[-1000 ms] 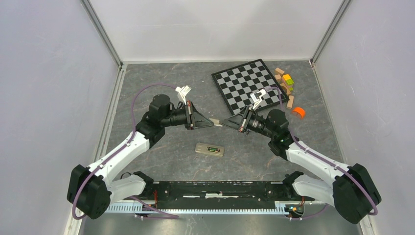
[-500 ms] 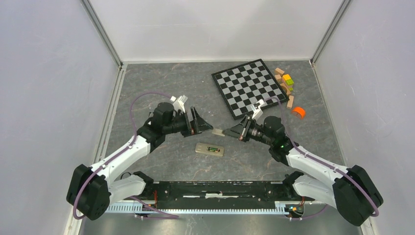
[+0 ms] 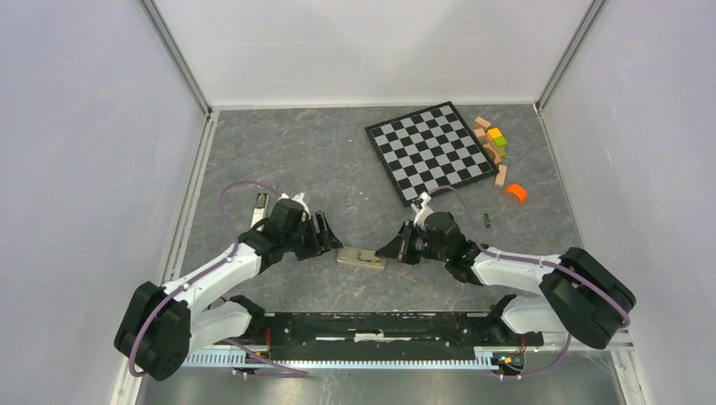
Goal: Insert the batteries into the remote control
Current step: Load the battery cover into the remote control.
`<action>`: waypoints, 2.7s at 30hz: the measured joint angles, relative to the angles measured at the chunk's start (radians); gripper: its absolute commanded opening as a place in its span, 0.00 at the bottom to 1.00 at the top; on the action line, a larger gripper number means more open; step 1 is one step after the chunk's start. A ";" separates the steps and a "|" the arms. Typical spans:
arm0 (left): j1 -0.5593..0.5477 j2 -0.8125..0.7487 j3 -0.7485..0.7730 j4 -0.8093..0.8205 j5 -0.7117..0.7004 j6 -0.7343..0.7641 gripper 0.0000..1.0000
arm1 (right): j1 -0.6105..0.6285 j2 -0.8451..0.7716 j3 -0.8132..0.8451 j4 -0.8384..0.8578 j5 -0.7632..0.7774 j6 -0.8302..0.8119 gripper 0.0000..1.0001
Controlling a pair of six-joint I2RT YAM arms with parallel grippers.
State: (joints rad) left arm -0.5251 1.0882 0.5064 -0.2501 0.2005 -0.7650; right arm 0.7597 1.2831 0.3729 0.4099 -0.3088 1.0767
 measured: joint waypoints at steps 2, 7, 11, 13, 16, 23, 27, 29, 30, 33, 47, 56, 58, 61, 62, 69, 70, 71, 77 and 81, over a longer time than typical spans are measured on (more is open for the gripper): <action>0.000 0.008 -0.011 0.002 -0.001 0.005 0.75 | 0.002 0.023 0.000 0.002 0.007 0.000 0.00; 0.000 0.061 -0.018 0.018 0.006 0.019 0.75 | 0.004 0.084 0.002 0.007 0.014 -0.001 0.00; 0.000 0.100 -0.018 0.026 0.018 0.030 0.74 | 0.004 0.122 0.017 0.007 0.009 -0.002 0.00; 0.000 0.108 -0.018 0.032 0.021 0.031 0.73 | 0.004 0.135 0.030 0.009 0.002 -0.003 0.00; 0.000 0.116 -0.018 0.045 0.023 0.033 0.71 | 0.004 0.150 0.040 0.026 -0.006 -0.003 0.00; 0.000 0.133 -0.018 0.063 0.043 0.034 0.66 | 0.004 0.172 0.042 0.046 -0.008 0.000 0.00; 0.000 0.136 -0.018 0.066 0.046 0.034 0.66 | 0.004 0.178 0.042 0.068 -0.005 0.013 0.00; 0.000 0.136 -0.018 0.067 0.047 0.034 0.65 | 0.004 0.182 0.042 0.082 -0.003 0.019 0.00; 0.000 0.136 -0.018 0.068 0.047 0.034 0.65 | 0.005 0.183 0.042 0.087 -0.003 0.021 0.00; 0.000 0.136 -0.018 0.071 0.051 0.034 0.65 | 0.004 0.190 0.041 0.097 0.000 0.026 0.00; 0.000 0.148 -0.018 0.077 0.072 0.034 0.63 | 0.004 0.189 0.042 0.048 0.019 0.006 0.00; 0.000 0.160 -0.021 0.093 0.095 0.034 0.56 | 0.004 0.205 0.051 0.051 -0.001 0.003 0.03; 0.000 0.162 -0.022 0.098 0.102 0.034 0.54 | 0.004 0.208 0.052 0.053 -0.006 0.006 0.05; 0.000 0.163 -0.023 0.109 0.121 0.034 0.53 | 0.004 0.216 0.053 0.060 -0.014 0.011 0.11; 0.000 0.166 -0.023 0.114 0.127 0.034 0.53 | 0.004 0.219 0.053 0.061 -0.018 0.013 0.13; 0.000 0.178 -0.023 0.126 0.146 0.034 0.54 | 0.004 0.222 0.065 0.034 -0.021 0.012 0.31; 0.000 0.178 -0.023 0.125 0.145 0.034 0.54 | 0.004 0.221 0.066 0.021 -0.021 0.011 0.32; 0.000 0.178 -0.023 0.124 0.143 0.034 0.54 | 0.004 0.217 0.069 0.013 -0.020 0.008 0.33; 0.000 0.166 -0.023 0.117 0.130 0.034 0.56 | 0.006 0.177 0.085 -0.061 0.000 -0.019 0.40; 0.000 0.154 -0.023 0.116 0.114 0.034 0.56 | 0.006 0.146 0.088 -0.106 0.019 -0.037 0.40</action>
State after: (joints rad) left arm -0.5251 1.2427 0.4835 -0.1337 0.3141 -0.7315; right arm 0.7658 1.4292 0.4610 0.3042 -0.2897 1.0397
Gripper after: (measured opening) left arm 0.558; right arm 0.401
